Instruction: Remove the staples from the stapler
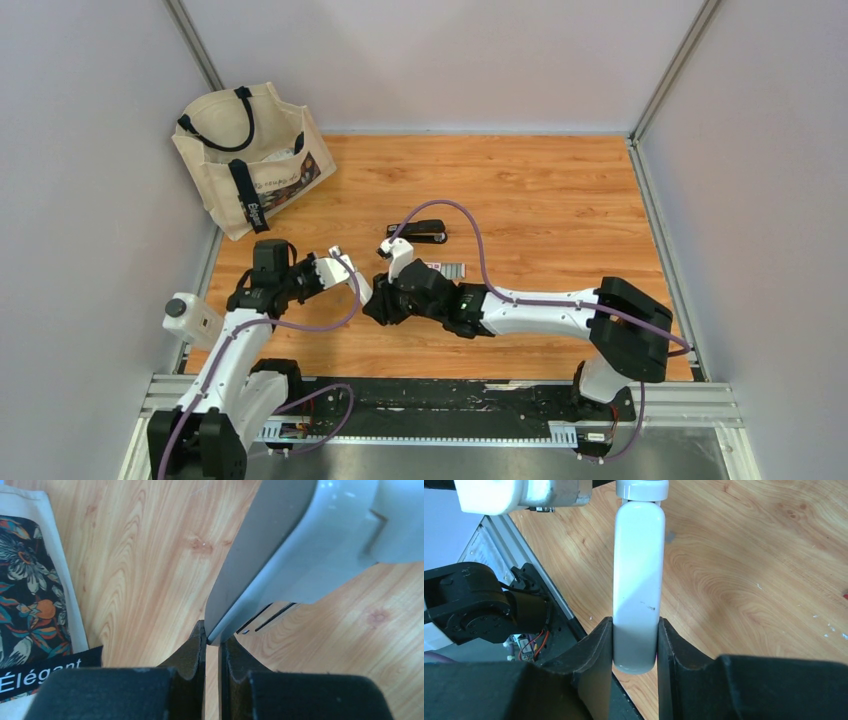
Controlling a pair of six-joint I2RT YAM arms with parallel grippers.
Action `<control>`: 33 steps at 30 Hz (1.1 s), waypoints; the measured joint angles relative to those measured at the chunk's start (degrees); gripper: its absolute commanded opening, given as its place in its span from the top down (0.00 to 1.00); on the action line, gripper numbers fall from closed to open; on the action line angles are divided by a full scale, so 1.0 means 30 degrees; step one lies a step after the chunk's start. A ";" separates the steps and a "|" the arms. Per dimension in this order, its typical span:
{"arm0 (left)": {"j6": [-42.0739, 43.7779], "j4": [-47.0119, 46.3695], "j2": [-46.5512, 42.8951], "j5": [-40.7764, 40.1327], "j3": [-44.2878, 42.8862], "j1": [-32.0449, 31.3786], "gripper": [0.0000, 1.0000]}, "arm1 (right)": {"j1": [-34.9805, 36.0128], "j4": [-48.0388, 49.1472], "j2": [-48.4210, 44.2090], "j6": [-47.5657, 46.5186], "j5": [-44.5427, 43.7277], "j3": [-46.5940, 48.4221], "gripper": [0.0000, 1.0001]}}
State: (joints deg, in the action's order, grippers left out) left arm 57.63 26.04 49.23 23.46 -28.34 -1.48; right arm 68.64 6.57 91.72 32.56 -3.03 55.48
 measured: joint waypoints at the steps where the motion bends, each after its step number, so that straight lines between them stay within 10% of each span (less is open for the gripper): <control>1: 0.0000 -0.0291 -0.0015 -0.0095 0.0124 -0.0007 0.96 | 0.0051 0.0051 0.0066 -0.0036 -0.0095 0.0000 1.00; 28: -0.1384 0.9289 0.0153 0.5748 -0.4707 0.0525 0.51 | -0.0816 -0.4320 0.2659 -0.1821 -0.2470 0.5880 1.00; 30: -0.1836 0.9799 0.0146 0.6171 -0.5333 0.0546 0.32 | -0.0940 -0.4612 0.2812 -0.1814 -0.2470 0.5865 1.00; 33: -0.3016 1.0171 0.0051 0.7264 -0.6812 0.0831 0.28 | -0.1086 -0.4860 0.2834 -0.1807 -0.2463 0.5814 1.00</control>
State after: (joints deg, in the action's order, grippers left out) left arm 48.58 56.55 49.39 45.25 -48.77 1.02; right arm 65.39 -8.01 100.22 27.14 -10.41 72.93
